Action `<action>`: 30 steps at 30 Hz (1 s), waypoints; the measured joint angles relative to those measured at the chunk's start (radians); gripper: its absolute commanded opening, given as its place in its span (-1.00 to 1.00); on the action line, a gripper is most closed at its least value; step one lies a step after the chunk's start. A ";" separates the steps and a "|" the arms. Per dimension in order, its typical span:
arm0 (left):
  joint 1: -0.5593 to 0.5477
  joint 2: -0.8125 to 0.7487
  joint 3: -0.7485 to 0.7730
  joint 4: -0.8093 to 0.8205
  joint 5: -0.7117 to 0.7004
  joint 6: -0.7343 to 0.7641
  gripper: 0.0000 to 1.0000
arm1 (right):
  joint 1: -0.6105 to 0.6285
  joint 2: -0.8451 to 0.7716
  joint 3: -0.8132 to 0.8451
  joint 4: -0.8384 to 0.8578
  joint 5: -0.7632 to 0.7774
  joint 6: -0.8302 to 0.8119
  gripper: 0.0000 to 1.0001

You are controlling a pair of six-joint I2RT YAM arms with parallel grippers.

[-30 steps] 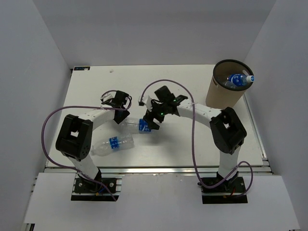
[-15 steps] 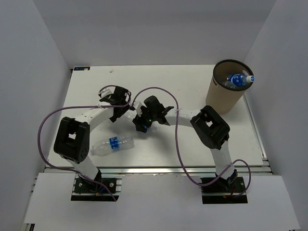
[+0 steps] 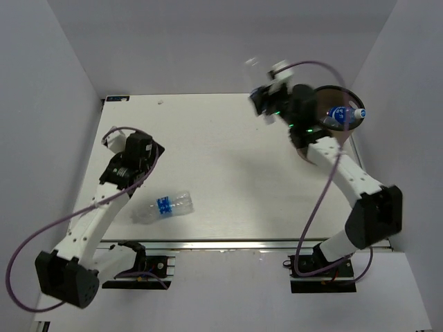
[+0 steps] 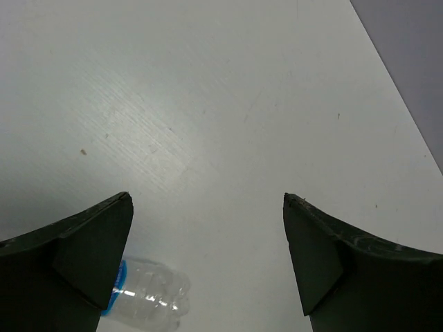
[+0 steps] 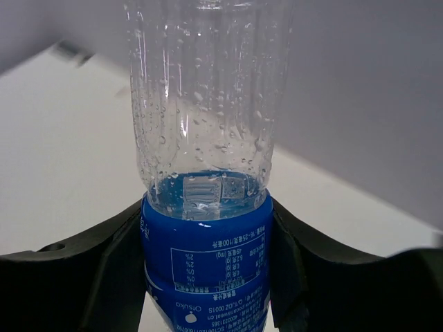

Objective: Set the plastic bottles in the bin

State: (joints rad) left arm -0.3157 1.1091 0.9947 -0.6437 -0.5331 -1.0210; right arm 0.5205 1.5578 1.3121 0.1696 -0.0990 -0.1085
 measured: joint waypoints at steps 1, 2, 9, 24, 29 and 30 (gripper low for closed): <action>0.000 -0.048 -0.034 -0.008 0.008 -0.001 0.96 | -0.077 -0.048 0.013 0.024 0.024 0.013 -0.41; 0.000 -0.081 -0.064 -0.014 0.020 -0.001 0.96 | -0.141 -0.082 0.026 0.043 0.041 0.024 -0.41; -0.001 -0.182 -0.293 -0.084 0.109 -0.027 0.96 | -0.404 -0.147 0.047 0.203 0.078 0.119 -0.45; 0.000 -0.278 -0.372 -0.249 0.151 -0.165 0.96 | -0.508 -0.030 -0.231 0.407 0.229 0.179 0.22; 0.000 -0.279 -0.439 -0.254 0.178 -0.232 0.96 | -0.507 -0.034 -0.257 0.473 0.251 0.172 0.79; 0.000 -0.279 -0.451 -0.254 0.181 -0.245 0.96 | -0.507 -0.038 -0.265 0.477 0.255 0.170 0.79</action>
State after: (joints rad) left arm -0.3161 0.8303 0.5434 -0.8982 -0.3523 -1.2655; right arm 0.0139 1.5200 1.0470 0.6464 0.1558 0.0612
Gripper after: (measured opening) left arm 0.982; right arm 0.885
